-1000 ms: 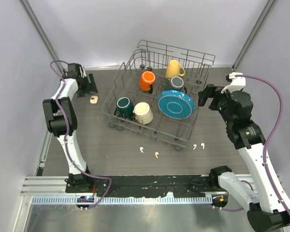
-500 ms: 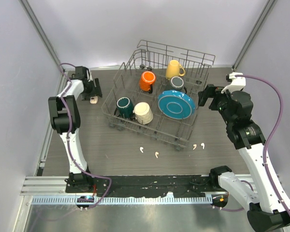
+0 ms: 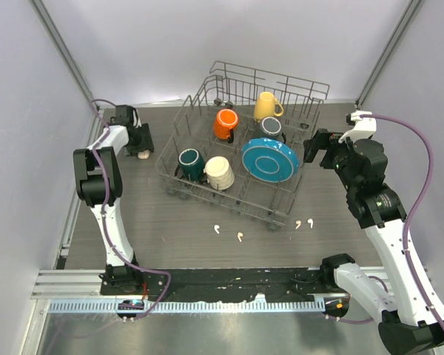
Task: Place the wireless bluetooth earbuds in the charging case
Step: Pick up the charging case at the center of the board.
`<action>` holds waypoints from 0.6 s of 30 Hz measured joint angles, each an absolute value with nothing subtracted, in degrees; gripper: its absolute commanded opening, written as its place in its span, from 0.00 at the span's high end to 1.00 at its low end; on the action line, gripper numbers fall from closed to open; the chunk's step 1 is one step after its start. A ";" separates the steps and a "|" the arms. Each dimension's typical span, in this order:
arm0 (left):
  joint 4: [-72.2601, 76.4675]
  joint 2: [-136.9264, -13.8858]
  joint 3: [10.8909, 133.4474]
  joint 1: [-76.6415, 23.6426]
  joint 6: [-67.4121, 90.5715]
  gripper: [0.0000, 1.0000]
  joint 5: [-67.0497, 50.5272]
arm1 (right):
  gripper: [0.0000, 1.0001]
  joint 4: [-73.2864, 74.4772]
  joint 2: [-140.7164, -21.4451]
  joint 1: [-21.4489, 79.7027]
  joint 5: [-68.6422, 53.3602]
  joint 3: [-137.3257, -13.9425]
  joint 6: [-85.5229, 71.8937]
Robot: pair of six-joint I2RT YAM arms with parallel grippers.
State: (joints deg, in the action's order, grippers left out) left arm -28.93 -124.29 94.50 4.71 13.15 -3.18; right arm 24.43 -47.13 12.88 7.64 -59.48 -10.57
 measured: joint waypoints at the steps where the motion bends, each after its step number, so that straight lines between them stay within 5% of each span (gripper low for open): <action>1: -28.69 -123.90 93.82 4.67 13.17 0.34 -3.03 | 0.00 24.43 -47.13 12.88 7.64 -59.48 -10.59; 8: -28.10 -123.31 92.73 4.62 13.30 0.42 -2.48 | 0.00 24.43 -47.13 12.88 7.64 -59.44 -10.59; 15: -27.38 -122.91 91.92 4.62 13.85 0.74 -2.48 | 0.00 24.43 -47.13 12.88 7.64 -59.44 -10.59; 18: -26.22 -121.47 89.76 4.62 14.74 0.76 -1.98 | 0.00 24.43 -47.13 12.88 7.64 -59.44 -10.61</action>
